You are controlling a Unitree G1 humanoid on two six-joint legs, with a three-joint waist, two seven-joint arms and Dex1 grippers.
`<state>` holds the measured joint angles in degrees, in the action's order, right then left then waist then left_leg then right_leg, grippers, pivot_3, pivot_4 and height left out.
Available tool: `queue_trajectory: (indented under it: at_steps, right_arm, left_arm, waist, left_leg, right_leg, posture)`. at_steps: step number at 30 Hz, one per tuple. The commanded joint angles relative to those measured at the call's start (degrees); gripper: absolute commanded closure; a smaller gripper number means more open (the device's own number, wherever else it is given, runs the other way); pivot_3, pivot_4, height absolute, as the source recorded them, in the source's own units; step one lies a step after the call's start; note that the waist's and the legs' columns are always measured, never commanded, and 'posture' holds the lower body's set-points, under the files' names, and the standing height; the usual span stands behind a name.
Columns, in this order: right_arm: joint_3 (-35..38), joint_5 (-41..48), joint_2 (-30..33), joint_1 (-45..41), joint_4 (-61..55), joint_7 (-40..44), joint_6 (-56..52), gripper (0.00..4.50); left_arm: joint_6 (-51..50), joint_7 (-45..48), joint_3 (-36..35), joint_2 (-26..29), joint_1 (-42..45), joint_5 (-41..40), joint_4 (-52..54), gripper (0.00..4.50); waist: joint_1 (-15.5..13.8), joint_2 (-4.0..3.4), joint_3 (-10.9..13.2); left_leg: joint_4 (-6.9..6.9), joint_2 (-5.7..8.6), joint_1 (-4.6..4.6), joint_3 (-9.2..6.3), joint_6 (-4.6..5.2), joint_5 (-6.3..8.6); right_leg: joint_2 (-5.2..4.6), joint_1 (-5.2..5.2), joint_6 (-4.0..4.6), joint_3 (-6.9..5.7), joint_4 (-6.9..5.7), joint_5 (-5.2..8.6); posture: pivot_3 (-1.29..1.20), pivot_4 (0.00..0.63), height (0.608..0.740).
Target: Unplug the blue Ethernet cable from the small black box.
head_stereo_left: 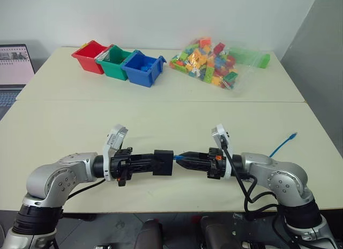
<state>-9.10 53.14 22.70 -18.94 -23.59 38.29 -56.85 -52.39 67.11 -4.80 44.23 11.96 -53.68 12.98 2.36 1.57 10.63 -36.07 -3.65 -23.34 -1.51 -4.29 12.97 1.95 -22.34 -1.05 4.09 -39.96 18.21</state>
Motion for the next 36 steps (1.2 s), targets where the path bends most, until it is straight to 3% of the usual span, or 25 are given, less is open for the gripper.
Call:
queue_trajectory:
  at_steps: [1,7,35,36]
  right_arm:
    - [0.7,4.9,-0.9,-0.8,-2.1,0.8,-2.6,3.37]
    - [3.2,8.0,-3.7,-0.8,-0.7,-2.4,-4.7,3.37]
    - [6.4,11.6,-3.0,-0.4,1.2,-2.8,-7.8,3.37]
    - [6.3,11.4,-2.9,-0.5,1.2,-2.7,-7.8,3.55]
  left_arm:
    - [0.4,0.3,-0.4,0.0,0.5,-0.2,1.4,3.72]
    - [0.5,0.5,-0.3,0.0,0.4,-0.1,1.5,3.72]
    - [0.3,0.5,-0.6,0.0,0.3,-0.2,1.3,3.72]
    - [0.3,0.5,-0.6,0.0,0.3,-0.2,1.3,3.72]
  waist:
    - [0.0,0.0,0.0]
    - [0.0,0.0,0.0]
    - [0.0,0.0,0.0]
    - [0.0,0.0,0.0]
  left_leg:
    - [0.0,0.0,0.0,0.0,0.0,0.0]
    - [0.0,0.0,0.0,0.0,0.0,0.0]
    - [0.0,0.0,0.0,0.01,0.0,0.0]
    - [0.0,0.0,0.0,0.0,0.0,0.0]
  right_leg:
    - [0.0,0.0,0.0,0.0,0.0,0.0]
    - [0.0,0.0,0.0,0.0,-0.01,0.0]
    - [0.0,0.0,0.0,0.0,0.0,0.0]
    - [0.0,0.0,0.0,0.0,0.0,0.0]
  posture:
    - [0.0,0.15,0.74]
    - [0.0,0.15,0.74]
    - [0.0,0.15,0.74]
    - [0.0,0.15,0.74]
